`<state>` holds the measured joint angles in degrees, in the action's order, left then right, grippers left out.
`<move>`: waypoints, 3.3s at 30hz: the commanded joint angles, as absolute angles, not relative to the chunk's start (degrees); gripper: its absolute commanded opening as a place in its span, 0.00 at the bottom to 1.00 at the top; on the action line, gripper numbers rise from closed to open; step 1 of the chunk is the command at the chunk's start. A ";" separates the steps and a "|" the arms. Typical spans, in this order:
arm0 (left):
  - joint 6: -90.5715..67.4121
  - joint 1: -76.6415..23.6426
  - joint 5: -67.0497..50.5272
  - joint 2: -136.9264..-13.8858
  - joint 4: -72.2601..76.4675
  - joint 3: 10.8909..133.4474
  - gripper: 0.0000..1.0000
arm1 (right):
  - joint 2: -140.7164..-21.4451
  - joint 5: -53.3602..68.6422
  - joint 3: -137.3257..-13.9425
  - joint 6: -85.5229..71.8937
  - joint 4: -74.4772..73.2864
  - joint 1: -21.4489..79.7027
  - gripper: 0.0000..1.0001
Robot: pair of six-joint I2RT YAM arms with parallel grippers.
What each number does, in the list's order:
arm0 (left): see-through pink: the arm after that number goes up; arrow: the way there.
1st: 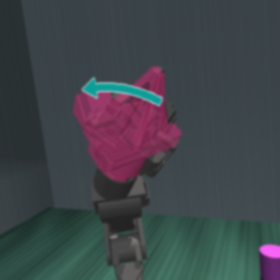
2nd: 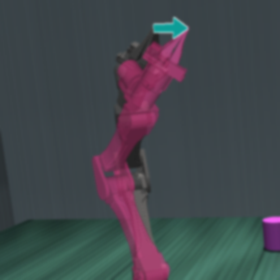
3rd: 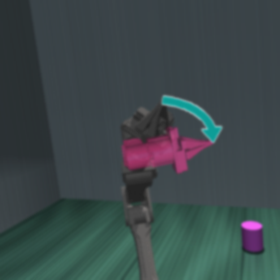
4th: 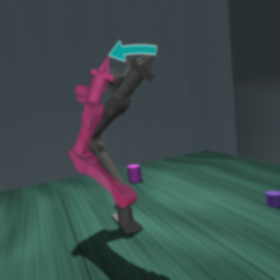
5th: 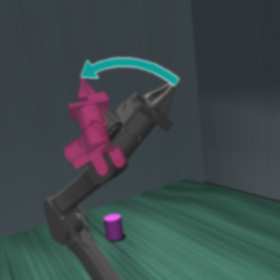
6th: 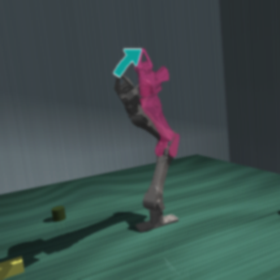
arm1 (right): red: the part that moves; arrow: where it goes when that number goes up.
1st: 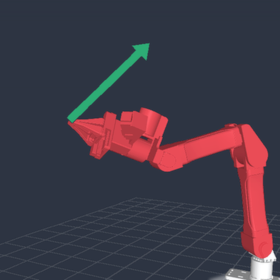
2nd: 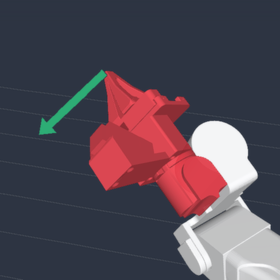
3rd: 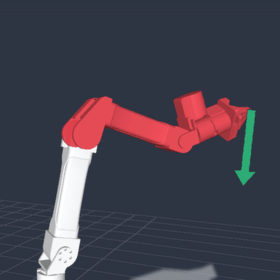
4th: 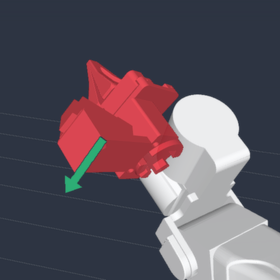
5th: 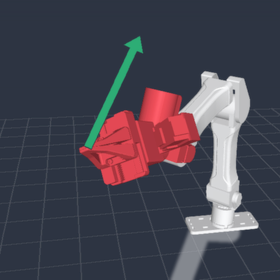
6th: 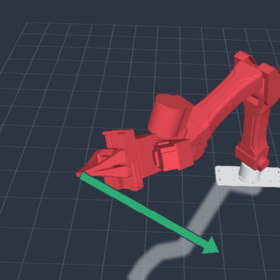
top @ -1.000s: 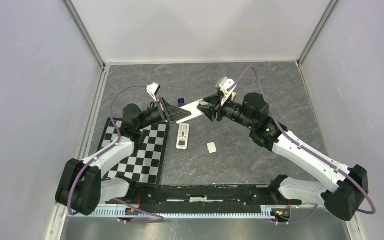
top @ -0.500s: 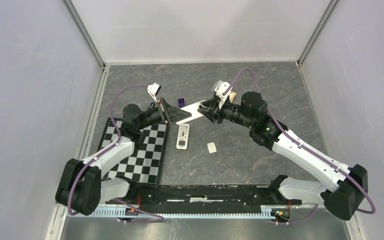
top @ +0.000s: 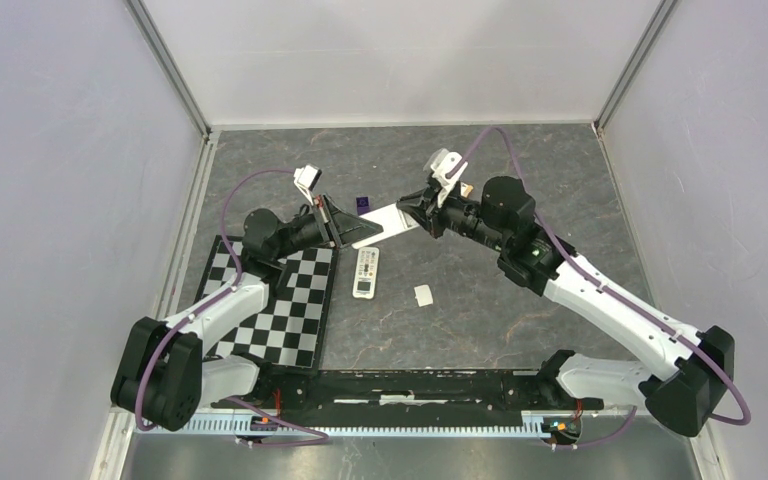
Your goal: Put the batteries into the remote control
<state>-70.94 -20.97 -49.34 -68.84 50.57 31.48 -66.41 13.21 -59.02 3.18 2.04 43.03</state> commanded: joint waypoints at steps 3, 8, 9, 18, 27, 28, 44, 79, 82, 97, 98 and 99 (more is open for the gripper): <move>-71.15 -20.98 -49.62 -69.25 58.31 31.12 0.02 | -64.17 6.96 -61.91 -0.79 9.05 43.07 0.00; -73.61 -20.96 -48.99 -70.25 62.07 30.70 0.02 | -62.68 6.67 -59.87 -7.09 14.15 43.08 0.01; -73.88 -20.94 -48.74 -70.22 62.41 30.76 0.02 | -62.70 6.14 -59.59 -7.98 14.34 43.07 0.01; -76.15 -20.95 -45.59 -68.14 63.98 29.86 0.02 | -62.18 5.59 -55.84 -16.62 17.08 43.15 0.02; -77.97 -20.94 -44.21 -66.99 63.98 29.79 0.02 | -63.30 4.75 -54.48 -18.24 18.49 44.11 0.03; -78.05 -20.96 -44.21 -66.98 63.94 29.79 0.02 | -63.39 4.55 -54.49 -18.25 18.58 44.25 0.03; -80.96 -20.99 -43.78 -67.26 67.37 29.70 0.02 | -65.20 -1.30 -53.74 -16.38 19.60 46.49 0.10; -93.62 -12.61 -49.76 -114.59 79.60 77.76 0.02 | -101.21 16.11 -100.25 -51.66 16.96 20.90 0.98; -89.27 -12.35 -50.87 -114.46 74.42 78.26 0.02 | -102.84 17.09 -101.09 -55.33 17.10 20.94 0.98; -86.37 -10.16 -50.20 -113.33 72.32 78.13 0.02 | -102.20 14.25 -90.82 -66.79 17.17 25.46 0.98; -85.76 -9.98 -50.22 -112.93 71.77 77.74 0.02 | -102.00 13.68 -90.34 -66.98 17.19 25.80 0.98; -84.87 -9.87 -50.29 -112.54 71.20 77.27 0.02 | -101.89 13.09 -90.18 -67.25 17.20 26.15 0.98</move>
<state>-89.67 -10.57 -49.84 -114.87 71.59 76.40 -104.29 15.42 -91.88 -64.01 15.86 24.60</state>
